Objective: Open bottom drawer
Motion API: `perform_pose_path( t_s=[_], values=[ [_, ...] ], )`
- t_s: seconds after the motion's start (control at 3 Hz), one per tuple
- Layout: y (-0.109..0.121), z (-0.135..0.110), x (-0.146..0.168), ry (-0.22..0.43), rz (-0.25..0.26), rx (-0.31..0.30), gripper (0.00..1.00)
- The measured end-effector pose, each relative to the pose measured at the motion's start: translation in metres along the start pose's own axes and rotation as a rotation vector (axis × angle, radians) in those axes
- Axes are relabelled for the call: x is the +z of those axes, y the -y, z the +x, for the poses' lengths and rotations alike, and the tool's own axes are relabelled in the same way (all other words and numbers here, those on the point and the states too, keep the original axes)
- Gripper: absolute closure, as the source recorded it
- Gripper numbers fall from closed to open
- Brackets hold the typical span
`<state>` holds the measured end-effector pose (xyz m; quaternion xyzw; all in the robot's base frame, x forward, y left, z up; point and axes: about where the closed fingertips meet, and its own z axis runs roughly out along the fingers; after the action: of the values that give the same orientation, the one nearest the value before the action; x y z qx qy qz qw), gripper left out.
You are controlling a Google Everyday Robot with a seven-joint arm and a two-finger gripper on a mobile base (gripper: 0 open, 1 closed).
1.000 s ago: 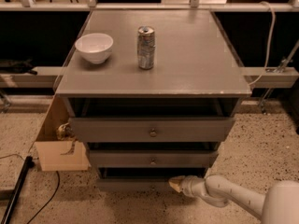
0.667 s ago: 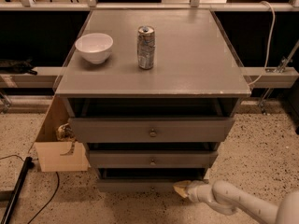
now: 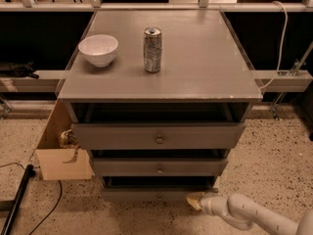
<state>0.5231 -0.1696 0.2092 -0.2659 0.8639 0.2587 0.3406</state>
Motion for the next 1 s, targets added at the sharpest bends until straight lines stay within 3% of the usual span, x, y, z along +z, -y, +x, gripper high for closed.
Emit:
perform_pose_path(
  t_s=[0.33, 1.0],
  values=[
    [0.0, 0.0, 0.0, 0.0, 0.0, 0.0, 0.62],
    [-0.0001, 0.0, 0.0001, 0.0, 0.0, 0.0, 1.0]
  ],
)
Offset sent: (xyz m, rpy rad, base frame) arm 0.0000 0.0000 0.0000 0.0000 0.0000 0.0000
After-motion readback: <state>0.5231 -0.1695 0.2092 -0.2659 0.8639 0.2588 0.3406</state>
